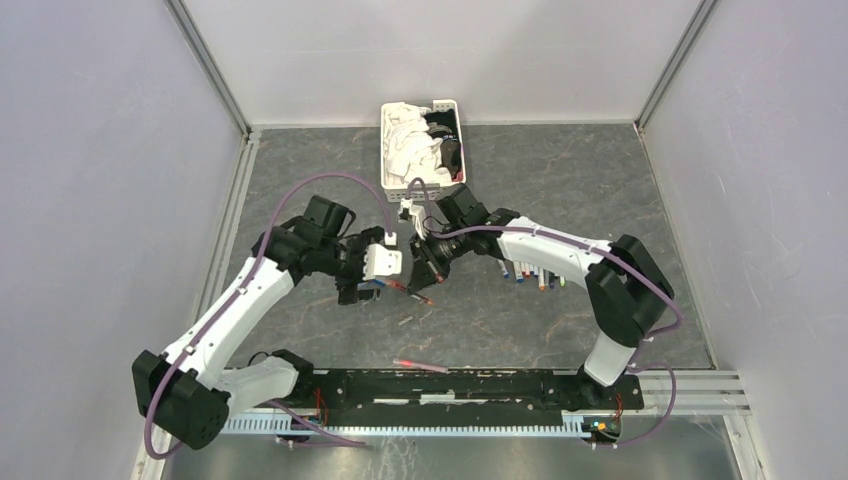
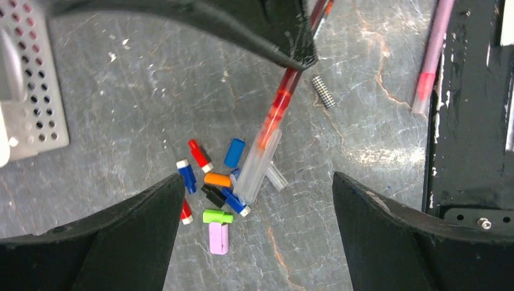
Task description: Open the pen caps
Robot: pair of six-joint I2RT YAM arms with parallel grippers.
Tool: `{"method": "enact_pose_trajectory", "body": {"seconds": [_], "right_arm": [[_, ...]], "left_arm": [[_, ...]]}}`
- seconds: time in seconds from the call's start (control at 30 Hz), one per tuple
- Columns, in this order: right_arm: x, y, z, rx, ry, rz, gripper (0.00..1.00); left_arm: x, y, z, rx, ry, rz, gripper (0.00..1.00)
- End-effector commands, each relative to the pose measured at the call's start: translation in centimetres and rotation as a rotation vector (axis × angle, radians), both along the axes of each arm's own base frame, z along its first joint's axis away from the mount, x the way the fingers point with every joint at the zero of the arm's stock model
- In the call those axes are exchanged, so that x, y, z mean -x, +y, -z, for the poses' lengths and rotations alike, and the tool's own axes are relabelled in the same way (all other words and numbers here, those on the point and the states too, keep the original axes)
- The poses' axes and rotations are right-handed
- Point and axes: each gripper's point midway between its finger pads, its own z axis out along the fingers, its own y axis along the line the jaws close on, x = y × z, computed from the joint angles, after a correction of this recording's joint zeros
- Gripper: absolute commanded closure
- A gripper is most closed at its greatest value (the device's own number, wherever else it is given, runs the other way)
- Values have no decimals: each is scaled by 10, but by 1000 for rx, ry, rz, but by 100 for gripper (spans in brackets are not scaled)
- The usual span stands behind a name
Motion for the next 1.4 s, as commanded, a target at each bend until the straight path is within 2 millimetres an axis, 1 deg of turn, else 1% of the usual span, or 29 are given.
{"method": "enact_pose_trajectory", "body": {"seconds": [0.0,0.1,0.13,0.17,0.3,0.4,0.5,0.6,0.63,0.7,0.77,0.8,0.83,0.87,0.97,1.03,1.1,1.2,1.23,1.37], "right_arm": [[14,11,-21,-83,99,-104,100],[17,13,-18,-84,139,-120,100],[17,13,-18,-83,149,-123,100],[18,14,-17,-83,159,-125,100],[19,15,-18,-93,177,-136,100],[19,14,-20,-103,181,-138,100],[18,14,-20,-104,190,-135,100],[18,16,-18,-104,201,-130,100],[17,17,-16,-102,206,-126,96],[15,18,-13,-96,216,-110,86],[14,20,-11,-100,226,-94,76],[15,22,-10,-108,237,-85,71],[15,24,-10,-114,244,-80,67],[15,27,-10,-120,252,-75,63],[16,35,-14,-153,271,-74,61],[16,40,-17,-172,272,-79,62],[16,41,-16,-171,273,-81,65],[20,39,-12,-166,278,-93,69],[23,37,-10,-161,280,-99,74],[37,23,1,-127,286,-128,98]], "left_arm": [[8,-5,13,-67,-42,139,7],[10,-7,21,-100,-32,169,20],[10,-8,24,-111,-29,177,23],[11,-9,27,-121,-23,187,28],[10,-9,42,-184,-27,204,42],[10,-7,53,-237,-34,211,46],[11,-11,54,-235,-43,215,52],[10,-19,45,-203,-54,213,61],[10,-22,42,-192,-54,213,63],[11,-26,37,-179,-51,214,72],[11,-28,35,-173,-46,211,84],[10,-28,35,-173,-43,210,87],[10,-29,35,-171,-40,209,94],[11,-30,35,-167,-32,207,97],[13,-31,36,-162,-20,206,98],[12,-31,36,-162,-20,202,98],[12,-30,35,-166,-24,199,98],[10,-28,35,-175,-32,190,98],[9,-27,35,-181,-35,187,98],[2,-21,40,-225,-35,178,98]]}}
